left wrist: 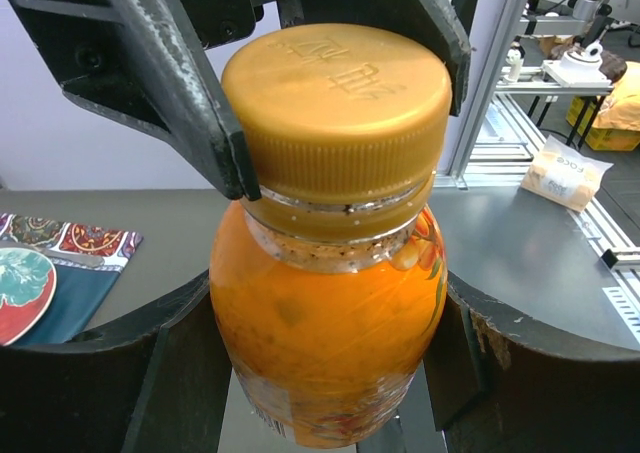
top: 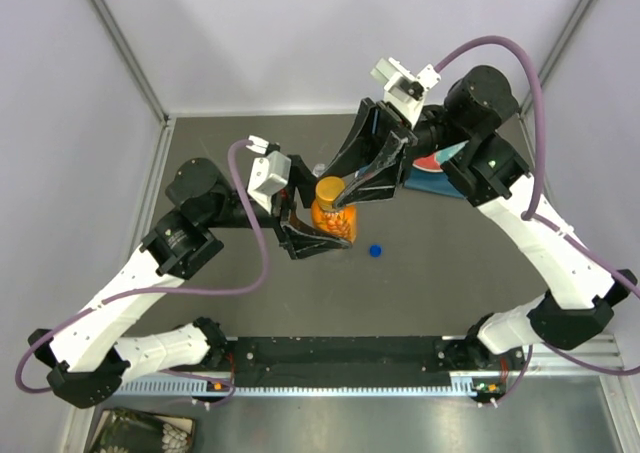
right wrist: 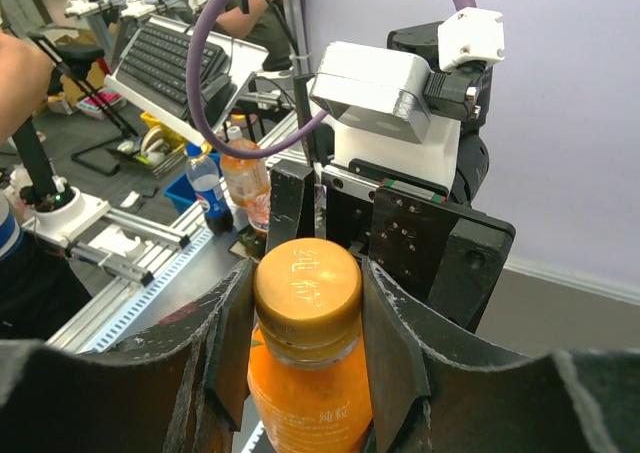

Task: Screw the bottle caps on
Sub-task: Screw the bottle cap onto the plastic bottle.

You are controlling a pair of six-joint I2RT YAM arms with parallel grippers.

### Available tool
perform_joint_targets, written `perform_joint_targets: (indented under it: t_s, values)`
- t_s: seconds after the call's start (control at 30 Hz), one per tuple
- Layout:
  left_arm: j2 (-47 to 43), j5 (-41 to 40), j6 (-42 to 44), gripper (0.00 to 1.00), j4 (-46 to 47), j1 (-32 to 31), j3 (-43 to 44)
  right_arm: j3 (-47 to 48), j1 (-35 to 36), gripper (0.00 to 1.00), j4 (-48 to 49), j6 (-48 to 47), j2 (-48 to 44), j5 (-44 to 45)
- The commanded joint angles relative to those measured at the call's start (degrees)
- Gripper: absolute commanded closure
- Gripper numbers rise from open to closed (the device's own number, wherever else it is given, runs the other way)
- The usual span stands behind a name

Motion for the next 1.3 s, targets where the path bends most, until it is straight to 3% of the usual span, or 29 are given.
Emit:
perform_joint_targets:
  t_s: [0.0, 0.17, 0.3, 0.43, 0.77, 0.9, 1.03, 1.13, 1.17, 1.27]
  values:
    - [-0.7, -2.4, 1.4, 1.00, 3.6, 0.0, 0.7, -2.3, -0.2, 0.68, 1.1, -0.5, -1.7, 0.0]
    - [-1.0, -6.9, 3.6, 1.00, 3.4, 0.1, 2.0, -3.9, -0.4, 0.71, -2.0, -2.2, -1.7, 2.8]
    - [-1.5, -15.4, 6.9, 1.00, 3.1, 0.4, 3.1, -4.5, -0.8, 0.74, -8.9, -5.6, -1.0, 6.5]
    - [-2.1, -25.4, 9.6, 1.00, 2.9, 0.5, 3.6, -3.7, -0.8, 0.76, -19.1, -11.7, 0.9, 16.3]
    - [-3.7, -45.2, 16.3, 1.00, 4.6, 0.7, 2.0, -3.7, 2.6, 0.77, -26.3, -13.4, 2.7, 39.2]
    - [-4.2, -50.8, 17.7, 1.00, 4.5, 0.7, 1.3, 0.8, 5.8, 0.80, -30.3, -14.9, 5.3, 48.8]
    - [-5.0, -51.2, 17.0, 1.00, 4.4, 0.8, 0.1, 4.0, 7.7, 0.82, -30.5, -14.2, 6.7, 54.1]
    - [-5.8, -50.6, 16.1, 1.00, 4.3, 1.1, -0.9, 6.3, 7.9, 0.68, -30.5, -13.5, 6.7, 54.7]
    - [-5.9, -50.5, 16.0, 1.00, 4.2, 1.1, -1.4, 7.4, 8.0, 0.55, -30.5, -13.6, 6.4, 54.5]
    - [-6.6, -48.7, 15.0, 1.00, 3.9, 1.6, -2.1, 9.3, 7.9, 0.32, -30.4, -13.7, 5.3, 53.6]
